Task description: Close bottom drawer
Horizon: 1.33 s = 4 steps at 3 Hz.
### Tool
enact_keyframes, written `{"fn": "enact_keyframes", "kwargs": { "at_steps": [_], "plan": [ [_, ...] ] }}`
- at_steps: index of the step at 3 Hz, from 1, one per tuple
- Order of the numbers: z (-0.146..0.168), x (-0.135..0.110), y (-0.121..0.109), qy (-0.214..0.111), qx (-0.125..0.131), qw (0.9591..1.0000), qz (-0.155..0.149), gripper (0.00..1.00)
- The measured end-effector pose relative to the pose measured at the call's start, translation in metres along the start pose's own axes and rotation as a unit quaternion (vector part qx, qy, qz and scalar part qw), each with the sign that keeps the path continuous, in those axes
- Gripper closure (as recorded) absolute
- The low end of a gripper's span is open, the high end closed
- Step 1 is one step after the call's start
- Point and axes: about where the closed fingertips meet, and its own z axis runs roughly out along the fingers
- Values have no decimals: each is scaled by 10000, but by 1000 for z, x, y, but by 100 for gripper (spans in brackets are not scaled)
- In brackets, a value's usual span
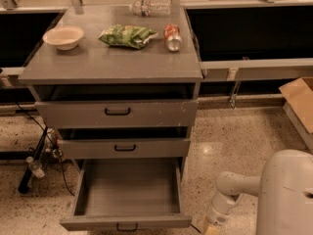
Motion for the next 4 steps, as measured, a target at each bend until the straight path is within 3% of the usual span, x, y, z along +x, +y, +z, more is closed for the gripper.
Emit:
{"fn": "enact_keyframes", "kwargs": {
  "at_steps": [1,2,4],
  "plan": [
    [46,36,31,-207,-265,9994,38,100],
    [46,36,31,-206,-266,9994,35,100],
    [93,13,49,47,-484,9981,-367,100]
  ]
}}
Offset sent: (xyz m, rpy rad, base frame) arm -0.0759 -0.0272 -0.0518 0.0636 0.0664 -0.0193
